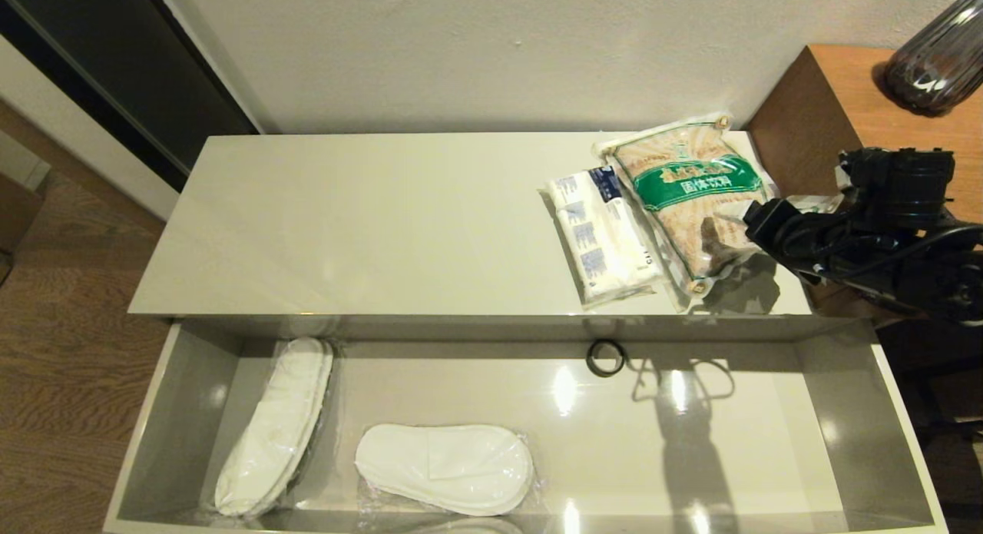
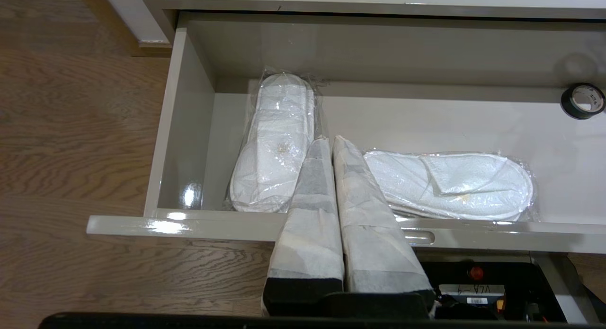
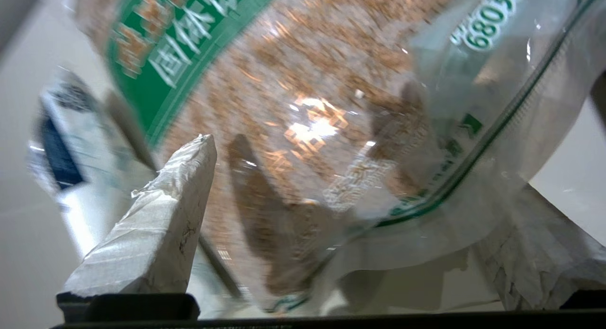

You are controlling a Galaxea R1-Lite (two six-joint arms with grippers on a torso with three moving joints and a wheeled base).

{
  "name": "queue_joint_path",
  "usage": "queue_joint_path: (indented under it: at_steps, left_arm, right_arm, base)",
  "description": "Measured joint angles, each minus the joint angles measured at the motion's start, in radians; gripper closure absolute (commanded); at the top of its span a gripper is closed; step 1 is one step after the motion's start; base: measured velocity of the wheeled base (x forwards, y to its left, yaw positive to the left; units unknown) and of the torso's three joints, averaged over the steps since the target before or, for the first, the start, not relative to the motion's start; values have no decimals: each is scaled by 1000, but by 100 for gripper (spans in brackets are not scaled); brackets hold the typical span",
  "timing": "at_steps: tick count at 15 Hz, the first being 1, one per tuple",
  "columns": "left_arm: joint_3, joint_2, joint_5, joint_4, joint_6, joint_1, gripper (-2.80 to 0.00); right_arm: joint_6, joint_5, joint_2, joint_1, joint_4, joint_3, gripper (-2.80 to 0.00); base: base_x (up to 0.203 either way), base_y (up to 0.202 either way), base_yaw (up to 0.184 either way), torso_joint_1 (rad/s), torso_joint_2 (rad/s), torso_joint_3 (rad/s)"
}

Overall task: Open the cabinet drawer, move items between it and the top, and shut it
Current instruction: Pick up the solid drinks on the table

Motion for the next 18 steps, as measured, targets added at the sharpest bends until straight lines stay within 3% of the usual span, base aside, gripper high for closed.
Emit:
queue_joint_path:
  at_steps: [13, 14, 18]
  left_arm:
    - [0, 0, 0, 0, 0, 0, 0]
    - [0, 0, 0, 0, 0, 0, 0]
    - [0, 0, 0, 0, 0, -1, 0]
  right_arm:
    - [-43, -1, 78, 16, -18, -47, -280]
    - [-44, -2, 82, 18, -14, -52, 0]
    - [-54, -1, 87, 31, -12, -58, 0]
  base:
    - [0, 0, 0, 0, 0, 0]
    - [0, 0, 0, 0, 0, 0]
    - [0, 0, 0, 0, 0, 0]
